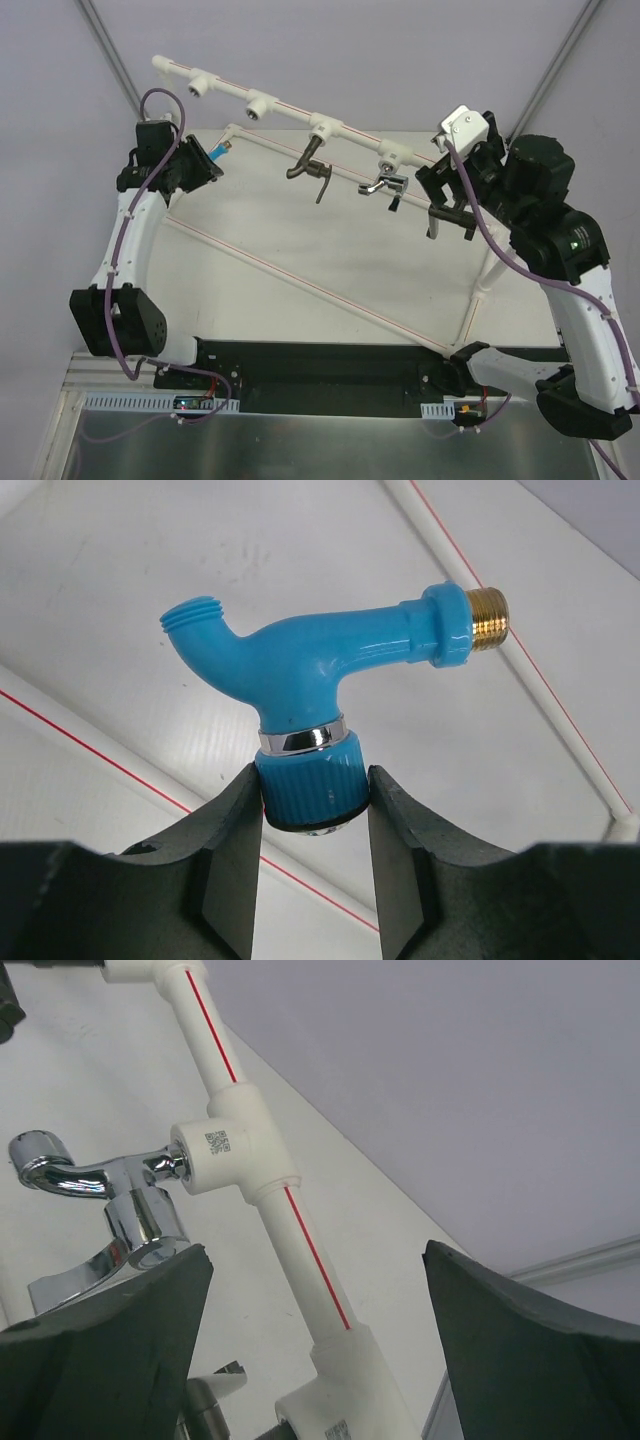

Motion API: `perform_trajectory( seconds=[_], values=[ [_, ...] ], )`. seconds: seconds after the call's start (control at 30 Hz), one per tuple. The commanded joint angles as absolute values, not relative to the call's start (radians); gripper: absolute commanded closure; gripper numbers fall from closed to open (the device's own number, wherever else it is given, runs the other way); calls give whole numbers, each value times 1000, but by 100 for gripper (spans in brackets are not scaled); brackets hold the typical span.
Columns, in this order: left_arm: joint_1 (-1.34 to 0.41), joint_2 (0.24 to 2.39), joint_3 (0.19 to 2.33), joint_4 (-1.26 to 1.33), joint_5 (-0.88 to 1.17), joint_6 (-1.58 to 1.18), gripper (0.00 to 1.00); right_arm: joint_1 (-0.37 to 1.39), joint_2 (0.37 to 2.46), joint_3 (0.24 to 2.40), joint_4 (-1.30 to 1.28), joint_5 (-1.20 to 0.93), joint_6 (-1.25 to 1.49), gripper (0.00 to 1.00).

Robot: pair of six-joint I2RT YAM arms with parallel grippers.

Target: Install the water faucets

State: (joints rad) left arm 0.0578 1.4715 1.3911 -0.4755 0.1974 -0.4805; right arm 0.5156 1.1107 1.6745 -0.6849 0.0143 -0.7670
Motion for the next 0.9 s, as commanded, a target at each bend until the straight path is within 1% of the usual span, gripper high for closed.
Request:
perform_trajectory(
  seconds=[0.0,0.17,0.23,0.33,0.5,0.6,0.87],
  values=[
    [29,1339,1382,-529,340,-469,100,522,1071,1752,-686,-63,-791,10],
    [3,1168,1371,-537,466,-439,100,525,1092,1798,-696,-329,-798,10],
    [-43,1120,1362,-546,505,-436,100,534,1121,1805,-698,-430,-796,10],
    [-119,1039,1355,-564,515,-440,100,573,1173,1815,-696,-486,-804,10],
    [-268,962,1348,-581,518,-439,100,698,1265,1862,-696,-469,-834,11],
    [-310,933,1350,-600,514,-423,100,762,1324,1899,-684,-469,-841,10],
    [-337,881,1339,-643,523,-390,100,864,1450,1919,-568,-446,-792,13]
  ],
)
